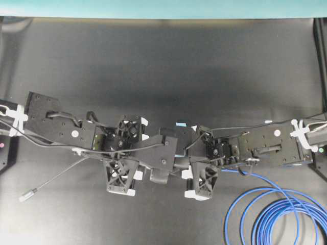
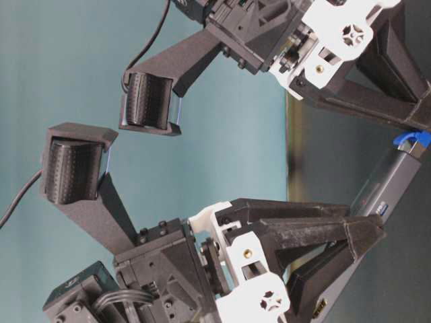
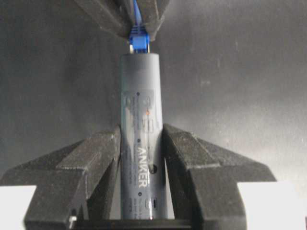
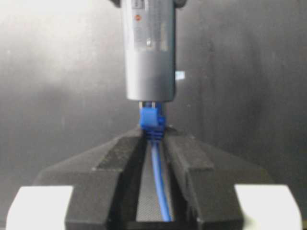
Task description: Insert the LAN cable into the hub.
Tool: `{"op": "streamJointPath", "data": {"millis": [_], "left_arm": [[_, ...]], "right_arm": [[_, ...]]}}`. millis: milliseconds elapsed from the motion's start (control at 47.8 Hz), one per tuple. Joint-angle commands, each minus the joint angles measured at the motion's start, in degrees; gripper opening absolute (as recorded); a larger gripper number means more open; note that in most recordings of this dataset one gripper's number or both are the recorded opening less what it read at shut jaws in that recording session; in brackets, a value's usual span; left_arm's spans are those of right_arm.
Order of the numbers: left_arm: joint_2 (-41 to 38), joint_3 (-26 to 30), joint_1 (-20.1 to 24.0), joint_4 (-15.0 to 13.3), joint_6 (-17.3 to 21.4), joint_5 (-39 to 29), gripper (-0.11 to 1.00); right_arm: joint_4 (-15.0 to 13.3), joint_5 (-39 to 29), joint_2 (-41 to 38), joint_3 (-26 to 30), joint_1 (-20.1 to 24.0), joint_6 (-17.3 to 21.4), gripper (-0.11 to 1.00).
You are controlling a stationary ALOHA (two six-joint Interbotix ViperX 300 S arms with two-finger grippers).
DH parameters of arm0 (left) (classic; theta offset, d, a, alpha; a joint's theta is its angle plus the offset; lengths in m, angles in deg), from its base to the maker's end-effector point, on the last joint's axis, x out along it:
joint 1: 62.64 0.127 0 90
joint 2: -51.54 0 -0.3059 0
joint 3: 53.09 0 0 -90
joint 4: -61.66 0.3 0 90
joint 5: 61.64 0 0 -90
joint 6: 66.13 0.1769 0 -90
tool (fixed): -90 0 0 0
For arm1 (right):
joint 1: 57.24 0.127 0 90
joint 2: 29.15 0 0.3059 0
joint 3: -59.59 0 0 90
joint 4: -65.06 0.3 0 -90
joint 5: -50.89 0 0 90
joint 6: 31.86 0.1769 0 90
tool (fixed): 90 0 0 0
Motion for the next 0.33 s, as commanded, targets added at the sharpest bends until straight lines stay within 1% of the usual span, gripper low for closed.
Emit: {"op": "streamJointPath", "data": {"millis": [0, 314], "left_arm": [[1.05, -0.53, -0.35, 0.18, 0.26, 1.32, 0.28], [5.71, -8.79, -0.53, 0.18, 0.09, 7.21, 0.28]], "right_arm": [[0.09, 3.16, 1.23, 2.46, -1.14, 0.44, 0.12], [0.09, 3.25, 3.6, -3.52, -0.26, 0.53, 0.12]]}}
